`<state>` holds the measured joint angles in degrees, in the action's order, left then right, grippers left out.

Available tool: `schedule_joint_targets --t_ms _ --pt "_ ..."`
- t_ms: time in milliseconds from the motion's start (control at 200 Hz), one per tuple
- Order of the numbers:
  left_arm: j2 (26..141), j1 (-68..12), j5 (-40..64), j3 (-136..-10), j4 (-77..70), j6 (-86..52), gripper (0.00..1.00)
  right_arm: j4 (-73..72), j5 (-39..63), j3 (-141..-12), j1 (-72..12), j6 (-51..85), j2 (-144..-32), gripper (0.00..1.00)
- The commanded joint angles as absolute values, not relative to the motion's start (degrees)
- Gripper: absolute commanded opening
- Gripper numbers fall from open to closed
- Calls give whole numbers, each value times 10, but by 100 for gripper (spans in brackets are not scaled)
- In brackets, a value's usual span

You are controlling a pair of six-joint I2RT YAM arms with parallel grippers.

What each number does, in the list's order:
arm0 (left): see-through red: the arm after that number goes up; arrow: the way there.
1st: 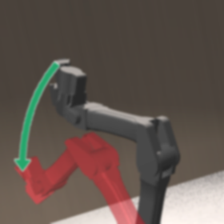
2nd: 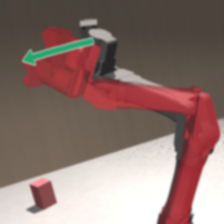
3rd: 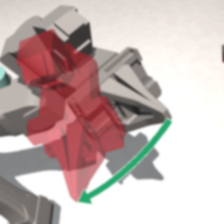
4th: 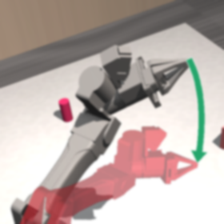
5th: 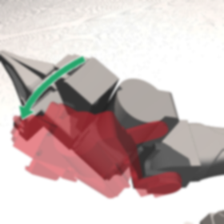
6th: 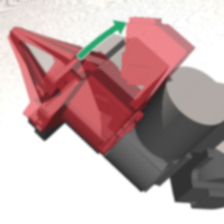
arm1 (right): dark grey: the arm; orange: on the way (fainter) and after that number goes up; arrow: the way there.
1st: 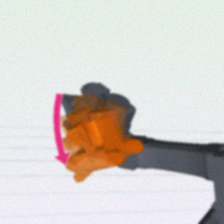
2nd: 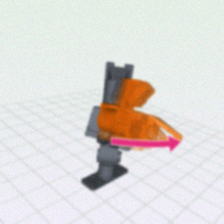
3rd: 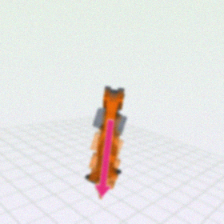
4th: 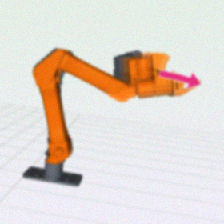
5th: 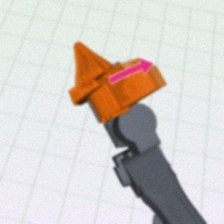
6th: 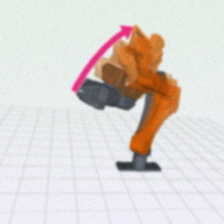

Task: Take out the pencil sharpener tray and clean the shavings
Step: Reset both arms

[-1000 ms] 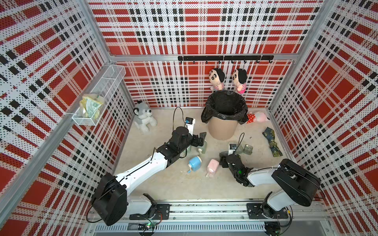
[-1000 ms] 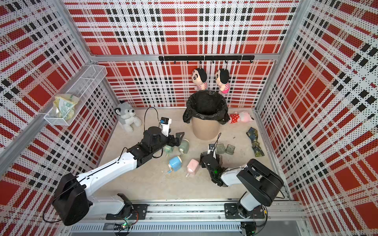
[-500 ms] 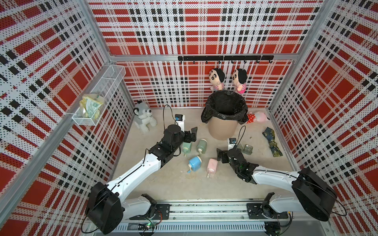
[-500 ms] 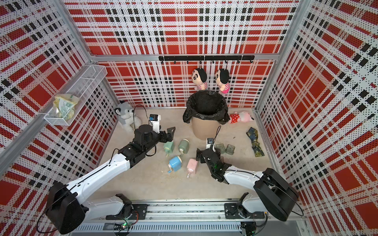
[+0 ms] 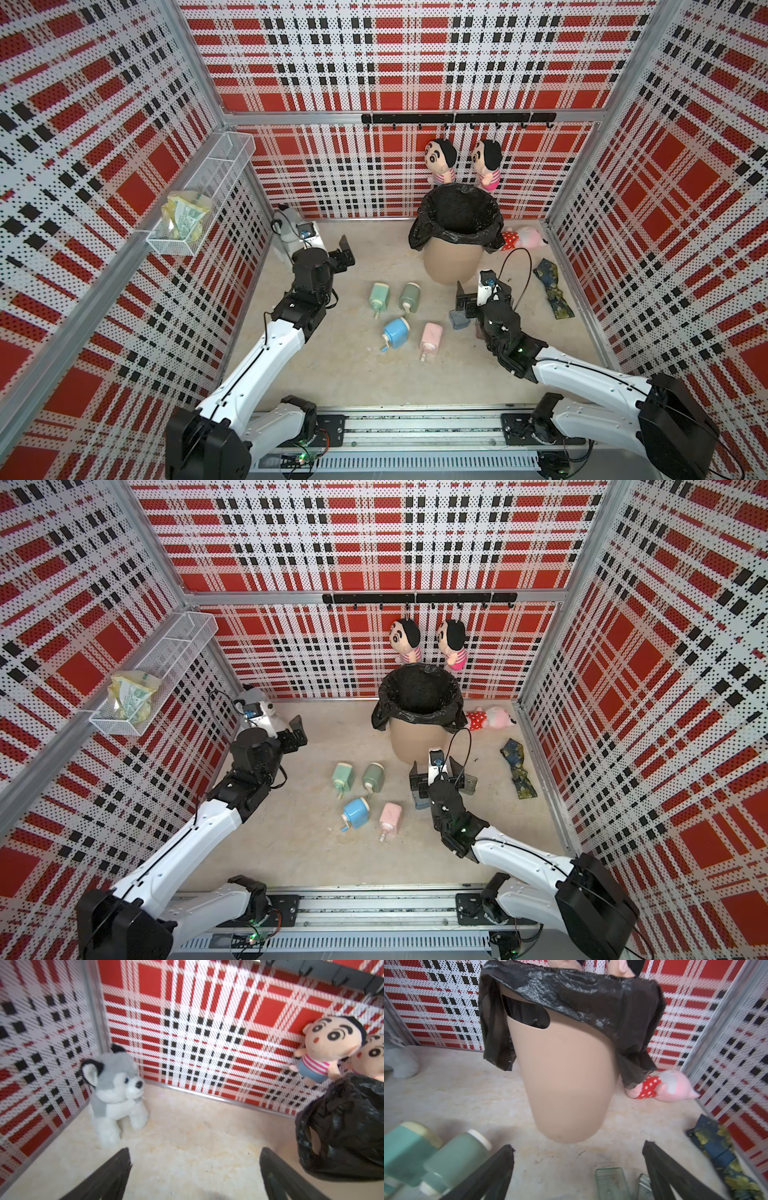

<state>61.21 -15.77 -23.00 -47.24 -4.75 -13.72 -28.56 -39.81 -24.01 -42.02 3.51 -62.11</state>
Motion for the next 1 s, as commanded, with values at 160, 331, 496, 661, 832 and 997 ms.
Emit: schedule_joint_targets --t_ms 160,331,496,661,832,997 --pt "578 -54 -173 -226 -392 -50 98 -544 -383 -92 -290 -41 -544 100" --pt "664 -47 -178 -151 -517 -51 98 -631 -392 -33 -223 -33 -570 100" --pt "742 -46 -186 -74 -709 -36 98 -760 -384 14 -160 -22 -643 100" --pt "775 -39 -169 -48 -799 -9 98 -922 -333 8 -121 6 -808 100" --pt "927 -10 -133 -2 -1047 -26 98 -932 -250 -51 -105 -13 -924 100" --pt "902 31 -68 -72 -891 -58 98 -839 -241 -98 -91 -2 -923 100"
